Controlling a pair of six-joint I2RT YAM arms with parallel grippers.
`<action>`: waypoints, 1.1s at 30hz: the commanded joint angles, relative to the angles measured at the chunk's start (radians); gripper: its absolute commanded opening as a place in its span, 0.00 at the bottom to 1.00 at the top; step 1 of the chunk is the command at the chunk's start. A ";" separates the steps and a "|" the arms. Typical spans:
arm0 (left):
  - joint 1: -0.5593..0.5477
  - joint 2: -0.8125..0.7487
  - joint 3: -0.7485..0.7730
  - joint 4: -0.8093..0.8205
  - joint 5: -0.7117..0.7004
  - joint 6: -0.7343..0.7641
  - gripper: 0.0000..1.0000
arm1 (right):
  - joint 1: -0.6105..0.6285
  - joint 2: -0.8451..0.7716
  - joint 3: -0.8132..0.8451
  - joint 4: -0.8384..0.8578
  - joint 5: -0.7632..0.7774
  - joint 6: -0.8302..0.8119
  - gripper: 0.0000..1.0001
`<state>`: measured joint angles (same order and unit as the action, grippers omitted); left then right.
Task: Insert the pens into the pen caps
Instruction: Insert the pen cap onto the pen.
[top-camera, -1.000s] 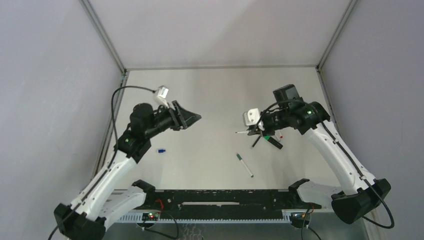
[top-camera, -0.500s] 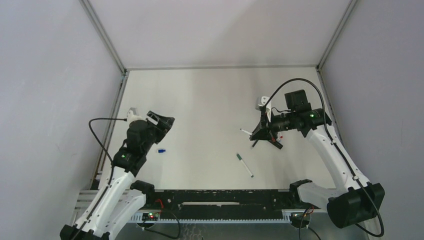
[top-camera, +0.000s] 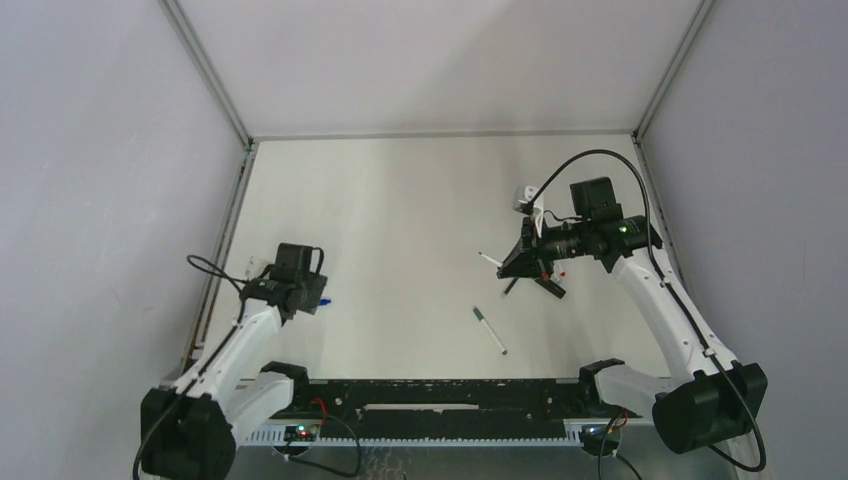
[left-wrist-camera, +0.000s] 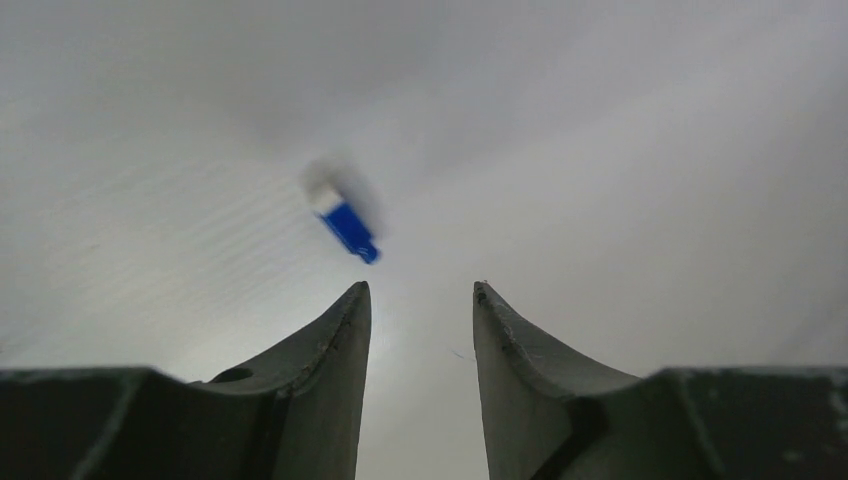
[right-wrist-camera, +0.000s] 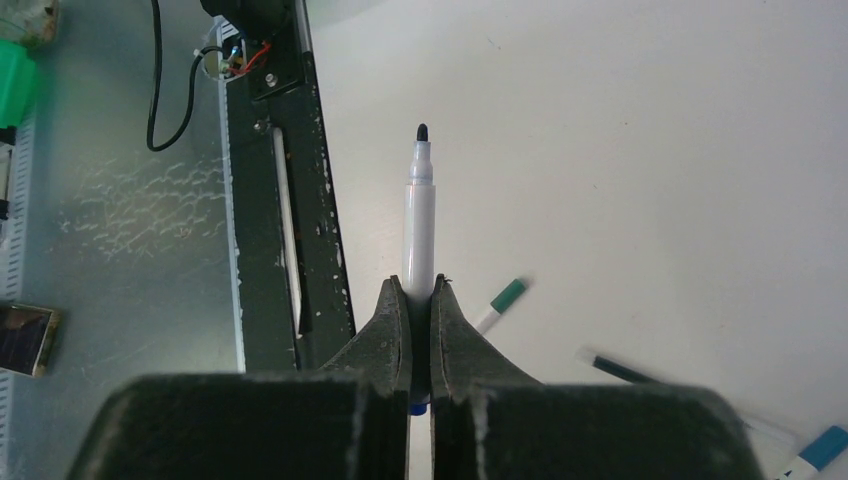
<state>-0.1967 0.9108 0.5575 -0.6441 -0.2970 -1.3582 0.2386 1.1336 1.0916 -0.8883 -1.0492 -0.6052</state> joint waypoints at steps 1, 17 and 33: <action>0.032 0.108 0.064 -0.094 -0.019 -0.056 0.45 | -0.005 0.005 0.002 0.029 -0.021 0.048 0.00; 0.060 0.425 0.228 -0.176 0.000 -0.009 0.49 | -0.010 -0.002 0.003 0.025 -0.010 0.051 0.00; 0.093 0.564 0.248 -0.149 0.027 -0.020 0.42 | -0.018 -0.006 0.002 0.018 -0.010 0.046 0.00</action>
<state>-0.1146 1.4506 0.7650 -0.7952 -0.2764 -1.3800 0.2287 1.1389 1.0916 -0.8845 -1.0489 -0.5686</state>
